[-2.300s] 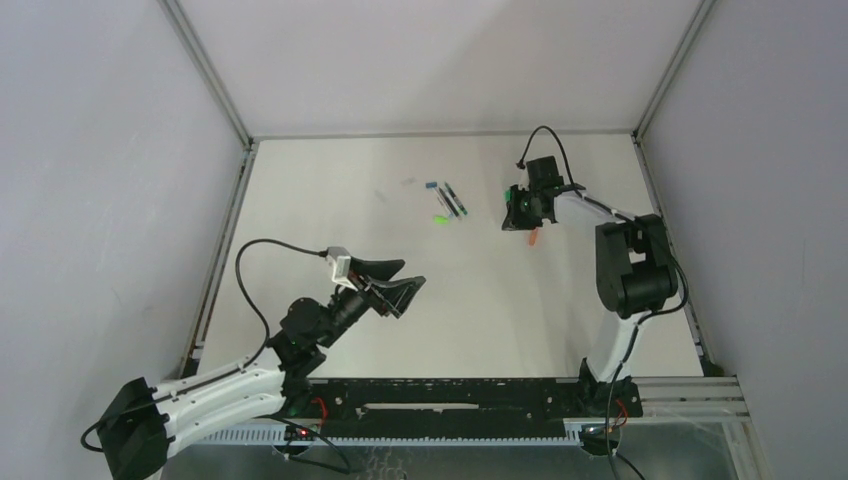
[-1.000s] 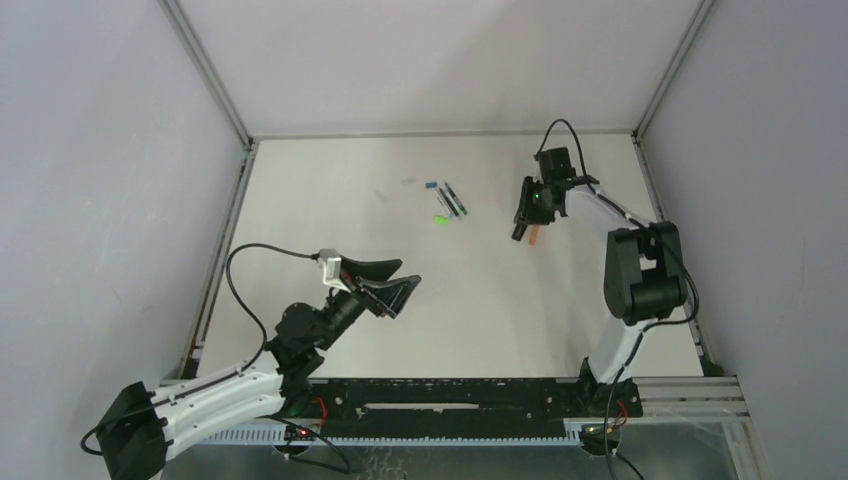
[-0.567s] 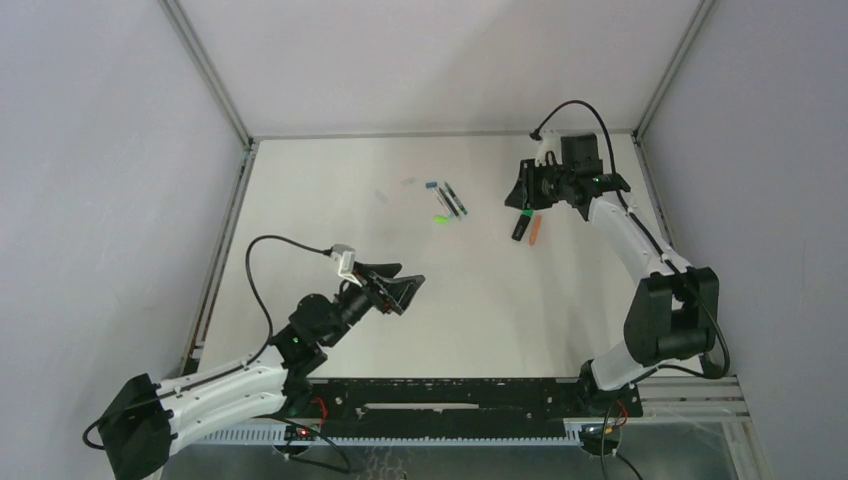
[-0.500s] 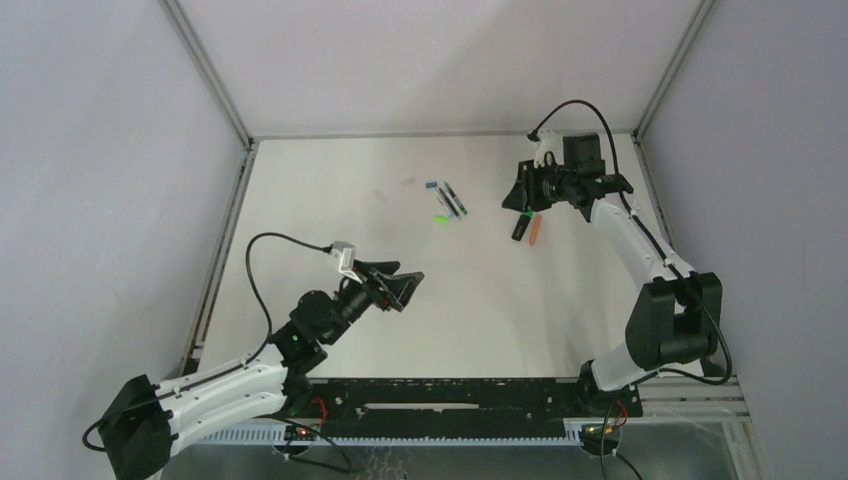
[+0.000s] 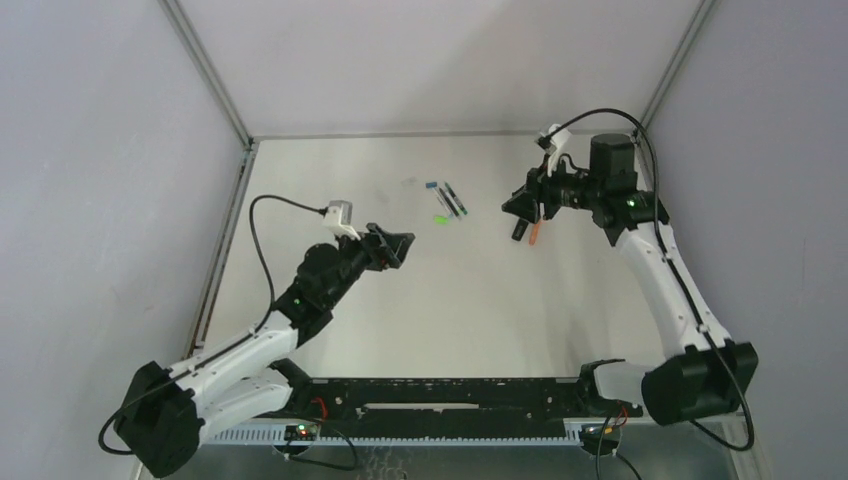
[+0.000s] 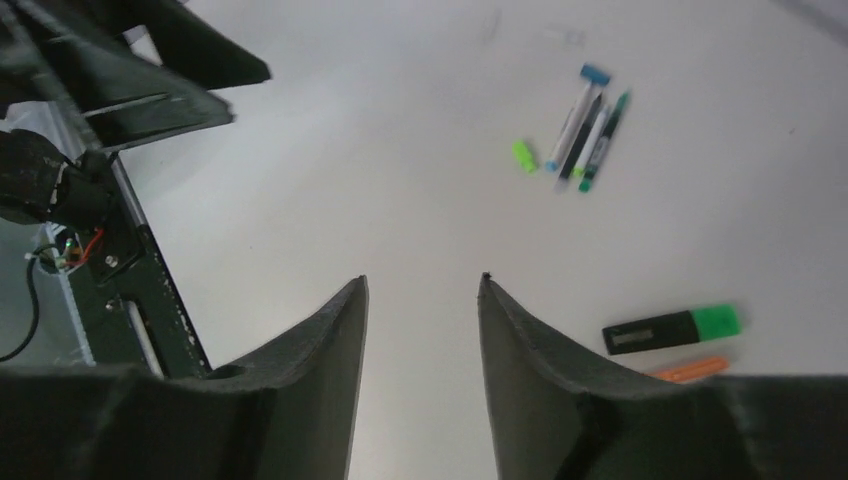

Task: Insert the pens into the pen caps
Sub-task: Place the pen at the center of the board.

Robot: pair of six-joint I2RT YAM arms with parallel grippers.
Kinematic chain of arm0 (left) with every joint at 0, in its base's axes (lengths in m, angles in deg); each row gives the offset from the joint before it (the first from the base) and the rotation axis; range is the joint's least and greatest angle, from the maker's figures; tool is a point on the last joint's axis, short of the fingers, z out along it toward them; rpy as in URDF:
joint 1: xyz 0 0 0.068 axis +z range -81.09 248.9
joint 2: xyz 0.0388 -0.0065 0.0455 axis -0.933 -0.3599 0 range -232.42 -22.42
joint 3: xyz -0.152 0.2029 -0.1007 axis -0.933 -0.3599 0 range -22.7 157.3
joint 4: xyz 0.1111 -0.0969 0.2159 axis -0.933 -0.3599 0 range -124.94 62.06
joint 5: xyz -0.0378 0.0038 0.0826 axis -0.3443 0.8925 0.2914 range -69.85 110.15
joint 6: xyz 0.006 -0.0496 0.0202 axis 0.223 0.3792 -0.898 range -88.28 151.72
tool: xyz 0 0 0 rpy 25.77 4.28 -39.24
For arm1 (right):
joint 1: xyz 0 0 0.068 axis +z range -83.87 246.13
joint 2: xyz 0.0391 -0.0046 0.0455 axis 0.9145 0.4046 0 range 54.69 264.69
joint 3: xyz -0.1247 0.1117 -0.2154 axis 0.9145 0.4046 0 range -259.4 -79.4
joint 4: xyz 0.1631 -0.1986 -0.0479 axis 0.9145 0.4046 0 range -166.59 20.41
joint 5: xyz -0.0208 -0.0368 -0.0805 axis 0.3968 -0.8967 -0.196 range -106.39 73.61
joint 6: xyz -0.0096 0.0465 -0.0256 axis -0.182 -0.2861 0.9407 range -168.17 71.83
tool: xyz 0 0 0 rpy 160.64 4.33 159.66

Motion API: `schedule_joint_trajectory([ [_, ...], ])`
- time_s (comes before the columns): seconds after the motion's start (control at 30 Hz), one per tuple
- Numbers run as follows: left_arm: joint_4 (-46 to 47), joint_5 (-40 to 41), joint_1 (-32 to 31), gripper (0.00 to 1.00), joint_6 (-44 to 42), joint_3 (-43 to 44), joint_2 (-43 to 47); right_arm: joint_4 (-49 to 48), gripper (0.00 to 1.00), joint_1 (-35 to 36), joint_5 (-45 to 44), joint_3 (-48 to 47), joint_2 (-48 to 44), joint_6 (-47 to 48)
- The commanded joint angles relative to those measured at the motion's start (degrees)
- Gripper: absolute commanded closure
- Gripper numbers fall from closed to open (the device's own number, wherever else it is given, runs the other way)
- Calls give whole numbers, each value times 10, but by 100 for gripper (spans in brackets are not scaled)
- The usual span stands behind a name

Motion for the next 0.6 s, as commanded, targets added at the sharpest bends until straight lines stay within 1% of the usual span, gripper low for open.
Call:
schedule_joint_trajectory([
  [0.0,-33,-41,34,17,29,79,-54,-31,39,-3,6,4,-61,56],
  [0.03,-37,-49,41,17,32,91,-69,-35,28,-3,0,4,-67,57],
  [0.07,-42,-58,46,18,35,105,-88,-38,21,-3,3,4,-70,54],
  [0.1,-47,-60,51,18,39,120,-104,-38,16,-3,7,3,-72,52],
  [0.13,-53,-60,54,18,42,133,-123,-36,13,-3,15,3,-72,50],
  [0.2,-65,-60,59,19,48,164,-159,-28,13,-3,46,5,-65,39],
  [0.3,-100,-56,61,21,62,219,-216,-59,14,-3,86,43,-53,16],
  [0.4,-145,-45,61,23,70,275,-275,-77,17,-3,83,76,-38,13],
  [0.47,-165,-44,62,24,74,311,-316,-81,20,-3,76,80,-18,0],
  [0.53,-176,-43,61,29,73,343,-358,-82,22,-3,73,79,-6,-2],
  [0.57,-187,-36,62,35,73,362,-388,-80,23,-3,73,79,-2,-2],
])
